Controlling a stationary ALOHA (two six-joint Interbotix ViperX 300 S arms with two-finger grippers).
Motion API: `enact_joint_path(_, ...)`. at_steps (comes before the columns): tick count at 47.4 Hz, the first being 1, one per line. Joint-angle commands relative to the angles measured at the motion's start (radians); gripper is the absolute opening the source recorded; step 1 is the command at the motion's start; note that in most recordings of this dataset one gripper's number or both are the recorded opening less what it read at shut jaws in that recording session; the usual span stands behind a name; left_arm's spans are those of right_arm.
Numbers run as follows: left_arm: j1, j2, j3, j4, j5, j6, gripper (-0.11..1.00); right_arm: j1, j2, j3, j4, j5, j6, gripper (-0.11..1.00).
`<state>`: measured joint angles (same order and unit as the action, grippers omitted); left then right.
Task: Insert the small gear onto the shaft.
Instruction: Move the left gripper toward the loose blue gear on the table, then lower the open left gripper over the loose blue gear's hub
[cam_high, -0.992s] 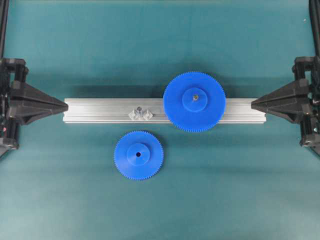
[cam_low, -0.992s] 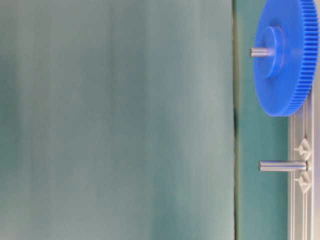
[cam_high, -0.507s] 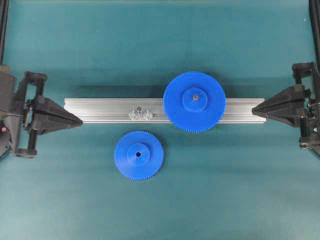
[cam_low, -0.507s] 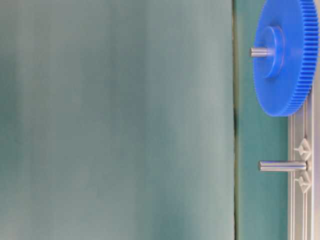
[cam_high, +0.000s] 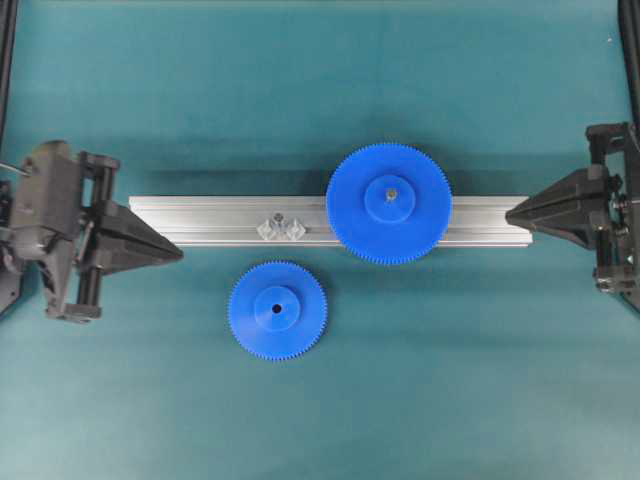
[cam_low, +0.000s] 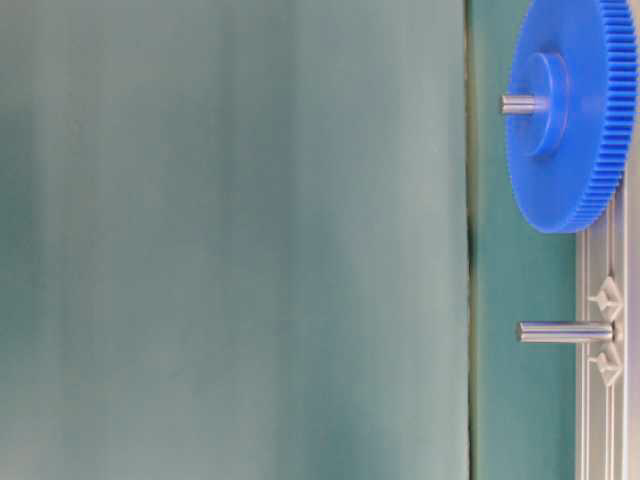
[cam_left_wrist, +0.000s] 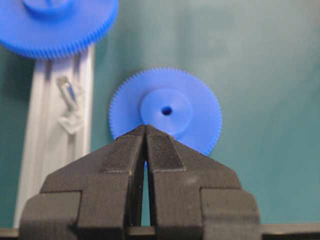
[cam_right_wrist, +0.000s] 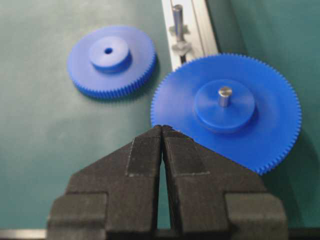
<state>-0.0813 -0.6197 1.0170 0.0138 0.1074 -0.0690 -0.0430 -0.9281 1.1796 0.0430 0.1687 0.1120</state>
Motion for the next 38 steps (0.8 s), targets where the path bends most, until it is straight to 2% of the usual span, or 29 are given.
enact_joint_path(1, -0.008, 0.031, -0.043, 0.003, 0.006, -0.018, 0.0, -0.006, 0.006, -0.008, 0.0, 0.002, 0.009, 0.08)
enact_joint_path(13, -0.031, 0.146, -0.089, 0.002, 0.066, -0.037, 0.0, -0.006, 0.006, 0.005, 0.0, 0.002, 0.009, 0.08)
enact_joint_path(26, -0.032, 0.245, -0.169, 0.003, 0.181, -0.031, 0.0, -0.014, 0.008, 0.015, 0.0, 0.002, 0.009, 0.08)
enact_joint_path(38, -0.032, 0.336, -0.224, 0.003, 0.199, -0.029, 0.0, -0.031, 0.008, 0.02, 0.0, 0.002, 0.008, 0.08)
